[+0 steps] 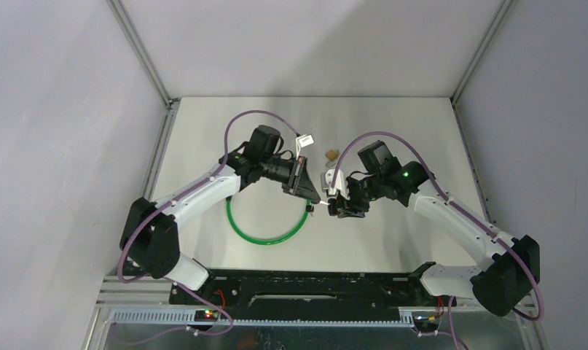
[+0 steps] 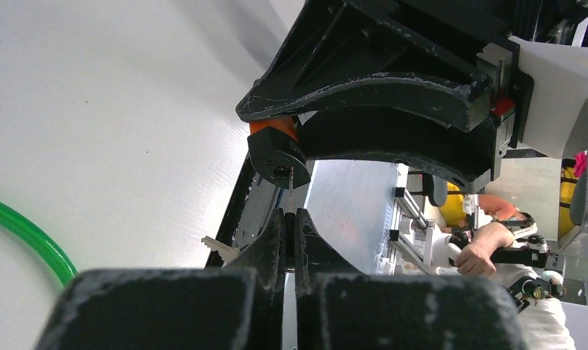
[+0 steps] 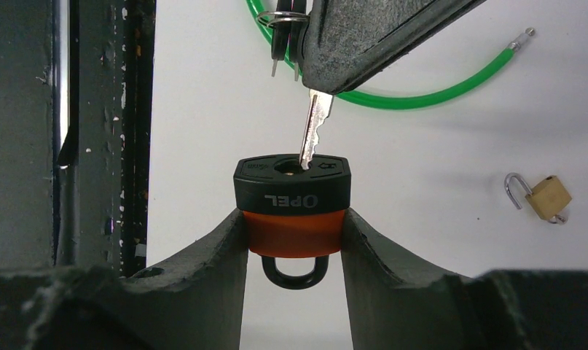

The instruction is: Unlock with the key

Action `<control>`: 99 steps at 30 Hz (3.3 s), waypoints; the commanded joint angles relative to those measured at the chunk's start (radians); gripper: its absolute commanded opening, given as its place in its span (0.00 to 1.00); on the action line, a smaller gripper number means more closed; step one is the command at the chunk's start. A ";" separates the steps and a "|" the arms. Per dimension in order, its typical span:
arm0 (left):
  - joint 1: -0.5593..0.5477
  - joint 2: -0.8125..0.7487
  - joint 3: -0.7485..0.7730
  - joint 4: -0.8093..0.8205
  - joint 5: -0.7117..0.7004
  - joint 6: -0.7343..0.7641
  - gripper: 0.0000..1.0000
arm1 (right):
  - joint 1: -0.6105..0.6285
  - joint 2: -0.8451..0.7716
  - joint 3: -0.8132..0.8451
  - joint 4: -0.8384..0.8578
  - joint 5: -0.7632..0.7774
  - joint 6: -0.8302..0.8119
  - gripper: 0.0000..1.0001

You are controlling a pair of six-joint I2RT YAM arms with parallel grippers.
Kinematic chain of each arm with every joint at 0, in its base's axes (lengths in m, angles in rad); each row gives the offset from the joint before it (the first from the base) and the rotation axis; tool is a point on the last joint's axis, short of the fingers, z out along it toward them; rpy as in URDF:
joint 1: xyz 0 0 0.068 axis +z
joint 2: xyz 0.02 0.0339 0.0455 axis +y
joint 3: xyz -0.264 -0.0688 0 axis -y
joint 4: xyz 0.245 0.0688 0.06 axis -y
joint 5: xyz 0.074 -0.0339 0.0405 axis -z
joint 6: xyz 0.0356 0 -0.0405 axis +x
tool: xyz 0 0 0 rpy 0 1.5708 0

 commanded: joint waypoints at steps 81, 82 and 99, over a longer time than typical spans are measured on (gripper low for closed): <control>0.034 0.107 -0.106 0.259 0.028 -0.295 0.00 | 0.021 0.012 0.042 0.122 0.111 0.115 0.00; 0.035 0.111 -0.108 0.263 0.030 -0.302 0.00 | 0.023 0.011 0.042 0.129 0.116 0.121 0.00; 0.055 0.180 -0.132 0.463 0.016 -0.483 0.00 | 0.038 0.032 0.043 0.205 0.192 0.216 0.00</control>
